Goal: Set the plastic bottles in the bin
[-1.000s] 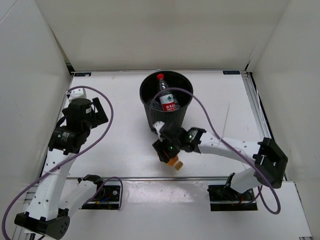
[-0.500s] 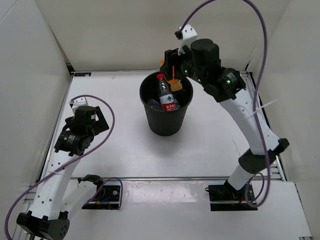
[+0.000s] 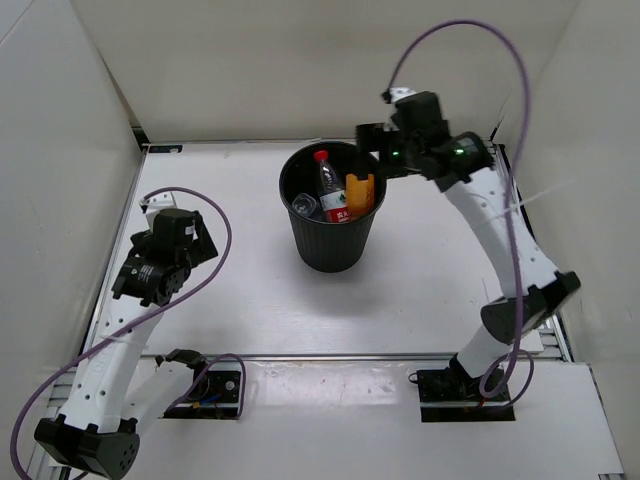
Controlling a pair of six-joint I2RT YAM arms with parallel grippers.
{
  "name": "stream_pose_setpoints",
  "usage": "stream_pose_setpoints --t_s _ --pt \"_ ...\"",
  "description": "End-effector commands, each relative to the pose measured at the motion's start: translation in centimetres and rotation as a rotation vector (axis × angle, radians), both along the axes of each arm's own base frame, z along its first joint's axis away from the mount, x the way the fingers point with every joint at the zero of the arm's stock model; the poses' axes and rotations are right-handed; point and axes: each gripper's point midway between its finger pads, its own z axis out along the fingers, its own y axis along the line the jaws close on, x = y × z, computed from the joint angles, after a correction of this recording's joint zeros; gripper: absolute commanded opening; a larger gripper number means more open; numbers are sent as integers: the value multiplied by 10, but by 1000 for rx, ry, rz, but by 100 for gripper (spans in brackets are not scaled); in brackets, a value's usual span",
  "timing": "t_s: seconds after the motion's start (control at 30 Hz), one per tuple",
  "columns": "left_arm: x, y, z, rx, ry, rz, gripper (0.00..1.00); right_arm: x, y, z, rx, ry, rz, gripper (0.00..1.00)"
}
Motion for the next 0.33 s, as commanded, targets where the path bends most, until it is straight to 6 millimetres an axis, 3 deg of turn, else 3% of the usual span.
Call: stream_pose_setpoints --t_s 0.0,0.03,0.07,0.17,0.3 --pt "0 8 4 18 -30 42 100 -30 -47 5 76 134 -75 100" --pt "-1 11 0 24 -24 63 100 -29 -63 -2 97 173 -112 100" --pt "-3 14 -1 27 -22 88 100 -36 -70 -24 97 247 -125 100" --pt "-6 24 -7 58 -18 139 100 -55 -87 -30 156 284 -132 100" --pt "-5 42 -2 127 -62 232 100 -51 -105 -13 184 210 -188 100"
